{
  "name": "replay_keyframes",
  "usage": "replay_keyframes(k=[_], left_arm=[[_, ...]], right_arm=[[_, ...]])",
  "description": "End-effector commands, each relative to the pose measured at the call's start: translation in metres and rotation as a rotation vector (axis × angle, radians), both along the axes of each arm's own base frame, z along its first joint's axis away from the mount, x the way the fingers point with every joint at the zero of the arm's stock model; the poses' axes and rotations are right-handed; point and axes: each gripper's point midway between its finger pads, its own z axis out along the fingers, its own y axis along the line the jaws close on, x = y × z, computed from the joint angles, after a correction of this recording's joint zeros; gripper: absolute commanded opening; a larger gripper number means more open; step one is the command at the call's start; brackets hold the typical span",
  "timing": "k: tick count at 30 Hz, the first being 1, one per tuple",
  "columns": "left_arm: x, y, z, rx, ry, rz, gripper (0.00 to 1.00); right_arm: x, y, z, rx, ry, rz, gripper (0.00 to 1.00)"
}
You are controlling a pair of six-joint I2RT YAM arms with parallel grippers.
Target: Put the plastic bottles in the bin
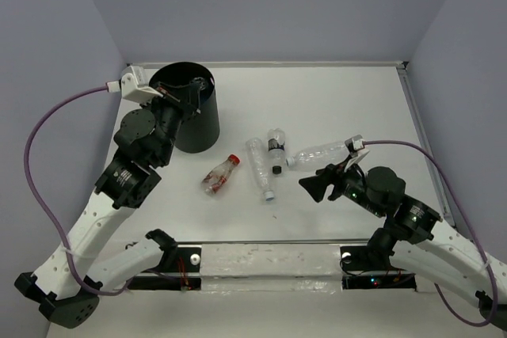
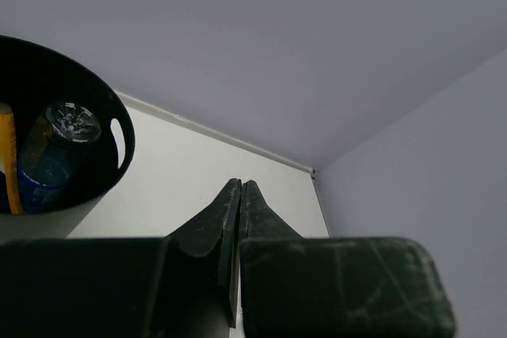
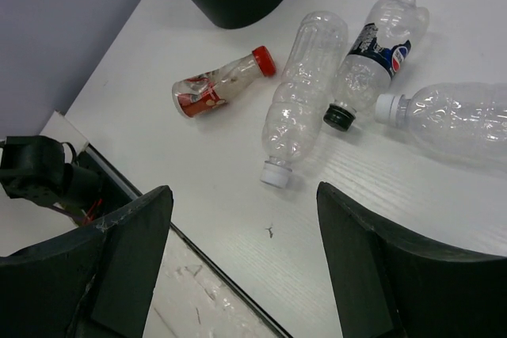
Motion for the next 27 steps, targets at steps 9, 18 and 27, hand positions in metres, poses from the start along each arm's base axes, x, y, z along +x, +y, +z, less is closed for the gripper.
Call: replay_keyframes(k=[9,18,27], left_arm=[[-0.001,-0.035,-0.159,0.330,0.374,-0.187,0.30],[-0.031,-0.040,-0.260,0.577,0.620,-0.371,0.75],[-0.040,-0.042,-0.331,0.714,0.803,-0.353,0.81]], right_arm=[[0.007,0.002,-0.021,-0.094,0.056,-0.020,0.79],[0.015,0.006,-0.018,-0.087,0.050,-0.039,0.79],[0.012,0.005,-0.014,-0.072,0.043,-0.034,0.79]])
